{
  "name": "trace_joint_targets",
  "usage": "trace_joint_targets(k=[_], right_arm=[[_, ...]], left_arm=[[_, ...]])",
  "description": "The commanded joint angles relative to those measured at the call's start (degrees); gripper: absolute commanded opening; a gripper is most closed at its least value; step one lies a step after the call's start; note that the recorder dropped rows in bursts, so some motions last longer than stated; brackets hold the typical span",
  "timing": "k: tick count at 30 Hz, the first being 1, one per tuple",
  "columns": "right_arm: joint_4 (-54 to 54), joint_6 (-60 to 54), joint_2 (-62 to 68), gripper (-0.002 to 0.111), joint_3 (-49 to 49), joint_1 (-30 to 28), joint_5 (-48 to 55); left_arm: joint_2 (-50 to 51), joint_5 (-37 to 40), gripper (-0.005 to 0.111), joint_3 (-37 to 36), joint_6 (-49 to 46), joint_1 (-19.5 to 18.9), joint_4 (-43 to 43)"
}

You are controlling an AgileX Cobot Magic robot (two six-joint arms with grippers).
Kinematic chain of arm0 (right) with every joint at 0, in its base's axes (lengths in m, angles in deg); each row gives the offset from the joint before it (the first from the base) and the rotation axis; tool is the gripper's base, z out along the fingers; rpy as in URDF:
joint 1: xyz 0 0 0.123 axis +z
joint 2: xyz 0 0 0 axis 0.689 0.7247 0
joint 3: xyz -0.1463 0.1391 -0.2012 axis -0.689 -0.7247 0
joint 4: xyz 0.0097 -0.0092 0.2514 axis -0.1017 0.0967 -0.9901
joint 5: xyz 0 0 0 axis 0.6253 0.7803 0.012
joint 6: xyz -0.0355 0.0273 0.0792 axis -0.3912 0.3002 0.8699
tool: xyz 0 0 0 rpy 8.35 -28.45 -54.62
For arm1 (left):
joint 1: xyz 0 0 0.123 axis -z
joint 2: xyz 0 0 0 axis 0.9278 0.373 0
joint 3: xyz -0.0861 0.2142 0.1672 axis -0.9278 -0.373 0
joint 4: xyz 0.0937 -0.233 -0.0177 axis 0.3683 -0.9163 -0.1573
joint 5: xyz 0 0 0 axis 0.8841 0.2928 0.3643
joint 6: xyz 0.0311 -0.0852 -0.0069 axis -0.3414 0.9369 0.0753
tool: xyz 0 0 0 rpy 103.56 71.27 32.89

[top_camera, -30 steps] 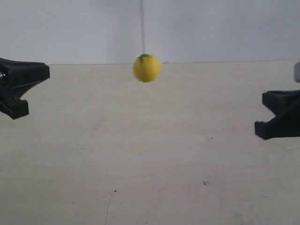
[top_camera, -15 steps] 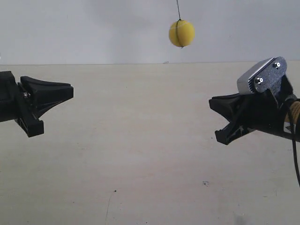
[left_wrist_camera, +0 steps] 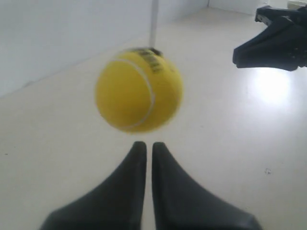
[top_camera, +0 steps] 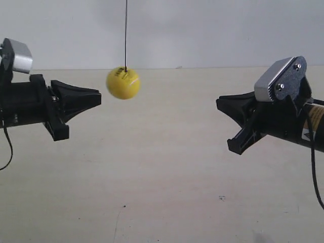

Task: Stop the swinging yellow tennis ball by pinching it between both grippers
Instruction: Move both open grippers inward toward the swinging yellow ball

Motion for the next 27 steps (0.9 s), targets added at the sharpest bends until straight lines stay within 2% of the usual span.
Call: trace_joint_targets(k=[1, 10, 19, 27], right_arm=[[1.0, -0.1, 3.8, 0.000, 0.2, 0.1, -5.4], [5.0, -0.6, 8.0, 0.000, 3.1, 0.1, -8.7], [4.3, -0.8, 9.0, 0.000, 3.7, 0.1, -10.1], [13.0, 5.7, 10.1, 0.000, 6.3, 0.2, -12.0]], left_arm=[[2.2, -1.2, 0.005, 1.8, -0.3, 1.5, 2.6], [2.0, -2.8, 0.005, 1.8, -0.2, 1.5, 3.0], [2.0, -3.0, 0.005, 1.8, -0.2, 1.5, 3.0], [2.0, -4.5, 0.005, 1.8, -0.2, 1.5, 5.6]])
